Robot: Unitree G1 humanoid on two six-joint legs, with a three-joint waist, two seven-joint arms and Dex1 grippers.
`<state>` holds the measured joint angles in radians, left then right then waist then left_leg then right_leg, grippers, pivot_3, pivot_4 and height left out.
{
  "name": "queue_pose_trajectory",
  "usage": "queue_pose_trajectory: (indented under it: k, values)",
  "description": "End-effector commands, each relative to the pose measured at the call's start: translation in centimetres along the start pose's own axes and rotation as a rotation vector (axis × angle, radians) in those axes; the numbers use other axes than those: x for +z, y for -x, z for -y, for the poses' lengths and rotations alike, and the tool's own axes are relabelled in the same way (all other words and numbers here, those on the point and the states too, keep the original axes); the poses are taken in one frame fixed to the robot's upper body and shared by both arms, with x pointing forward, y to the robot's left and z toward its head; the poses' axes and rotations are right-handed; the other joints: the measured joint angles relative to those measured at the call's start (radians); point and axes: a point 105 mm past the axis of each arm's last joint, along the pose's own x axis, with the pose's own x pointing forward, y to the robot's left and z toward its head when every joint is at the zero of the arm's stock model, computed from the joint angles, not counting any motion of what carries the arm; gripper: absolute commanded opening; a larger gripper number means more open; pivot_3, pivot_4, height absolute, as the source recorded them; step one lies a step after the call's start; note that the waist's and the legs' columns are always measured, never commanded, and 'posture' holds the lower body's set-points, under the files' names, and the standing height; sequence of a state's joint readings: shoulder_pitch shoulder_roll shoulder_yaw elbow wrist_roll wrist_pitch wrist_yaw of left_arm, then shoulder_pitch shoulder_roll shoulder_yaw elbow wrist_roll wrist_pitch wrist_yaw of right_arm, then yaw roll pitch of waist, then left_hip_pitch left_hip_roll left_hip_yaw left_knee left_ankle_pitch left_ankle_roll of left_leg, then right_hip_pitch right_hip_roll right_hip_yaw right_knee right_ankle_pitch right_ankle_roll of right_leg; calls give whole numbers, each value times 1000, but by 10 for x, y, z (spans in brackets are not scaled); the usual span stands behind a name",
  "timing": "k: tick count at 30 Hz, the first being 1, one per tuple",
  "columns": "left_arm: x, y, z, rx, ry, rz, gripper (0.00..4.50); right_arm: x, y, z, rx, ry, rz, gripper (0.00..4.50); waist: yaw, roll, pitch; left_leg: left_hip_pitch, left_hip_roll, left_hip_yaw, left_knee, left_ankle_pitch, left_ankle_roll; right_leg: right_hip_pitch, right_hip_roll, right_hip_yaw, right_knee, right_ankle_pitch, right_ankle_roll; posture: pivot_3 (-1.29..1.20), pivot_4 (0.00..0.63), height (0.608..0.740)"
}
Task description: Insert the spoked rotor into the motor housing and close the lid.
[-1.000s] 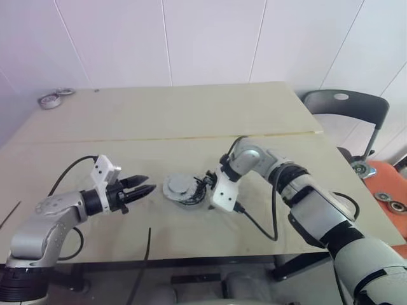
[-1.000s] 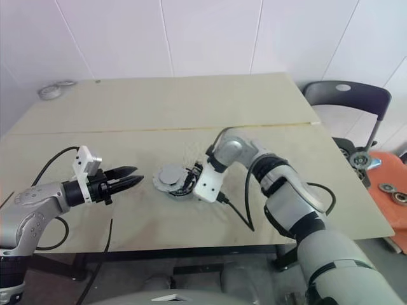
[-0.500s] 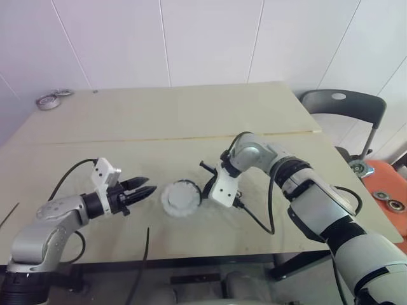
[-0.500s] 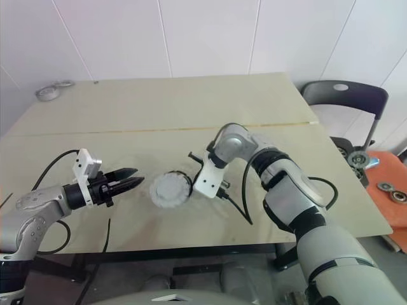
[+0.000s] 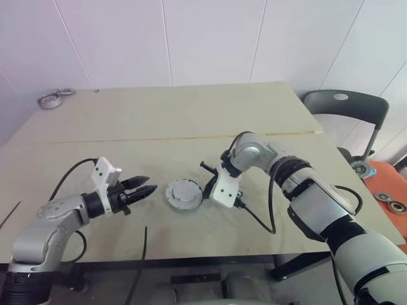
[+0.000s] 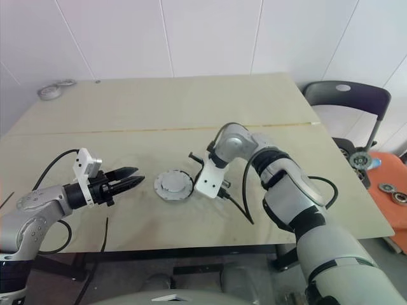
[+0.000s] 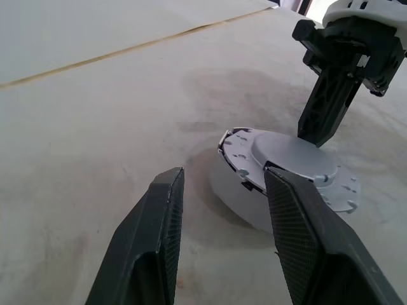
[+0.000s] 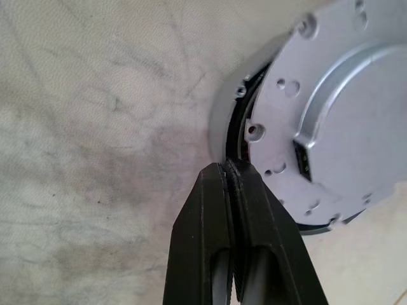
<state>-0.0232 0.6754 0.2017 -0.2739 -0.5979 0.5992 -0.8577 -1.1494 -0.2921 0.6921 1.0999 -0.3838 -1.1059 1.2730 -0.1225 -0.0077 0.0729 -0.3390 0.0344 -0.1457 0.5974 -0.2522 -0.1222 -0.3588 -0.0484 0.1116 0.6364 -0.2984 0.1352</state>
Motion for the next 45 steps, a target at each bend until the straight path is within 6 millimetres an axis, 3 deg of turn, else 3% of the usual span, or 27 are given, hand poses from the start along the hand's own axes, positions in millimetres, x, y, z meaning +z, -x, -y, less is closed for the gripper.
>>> queue_pose_trajectory:
  k: [1, 10, 17, 26, 30, 38, 45]
  values:
    - [10, -2, 0, -6, -38, 35, 2116, -4, 17, 8, 29, -64, -21, 19, 0, 0, 0, 0, 0, 0, 0, 0, 0, 0, 0, 0, 0, 0, 0, 0, 0, 740]
    - [12, -14, 3, -31, -31, 55, 2116, -11, 30, 15, 131, -639, -18, 19, 3, 0, 0, 0, 0, 0, 0, 0, 0, 0, 0, 0, 0, 0, 0, 0, 0, 740]
    - [10, -22, 6, -48, -26, 68, 2116, -13, 39, 12, 145, -838, -45, 19, 6, 0, 0, -1, 0, 0, 0, 0, 0, -1, 0, -1, 0, 0, 0, 0, 0, 740]
    - [9, -28, 7, -65, -21, 74, 2116, 3, 53, -2, 190, -1137, 40, 19, 20, 0, 0, -4, 0, 0, 0, 0, 0, -4, 0, -1, -1, 0, 0, 0, 0, 740]
    - [8, -32, 8, -74, -19, 77, 2116, 14, 47, 1, 207, -1318, 110, 19, 26, 0, 0, -8, 0, 0, 0, 0, 0, -8, 0, -1, -1, 0, 0, 0, 0, 740]
    - [8, -34, 9, -83, -17, 77, 2116, 26, 21, 35, 140, -1631, 149, 19, 25, 0, 0, -15, 0, -1, 2, 0, 0, -16, 0, -1, 3, 0, 0, 0, 0, 740]
    - [9, -27, 7, -63, -22, 76, 2116, 17, 2, 47, 55, -1706, 107, 19, 25, -1, -1, -16, 0, 0, 7, 0, 0, -16, 1, -1, 8, 0, 1, 0, 0, 740]
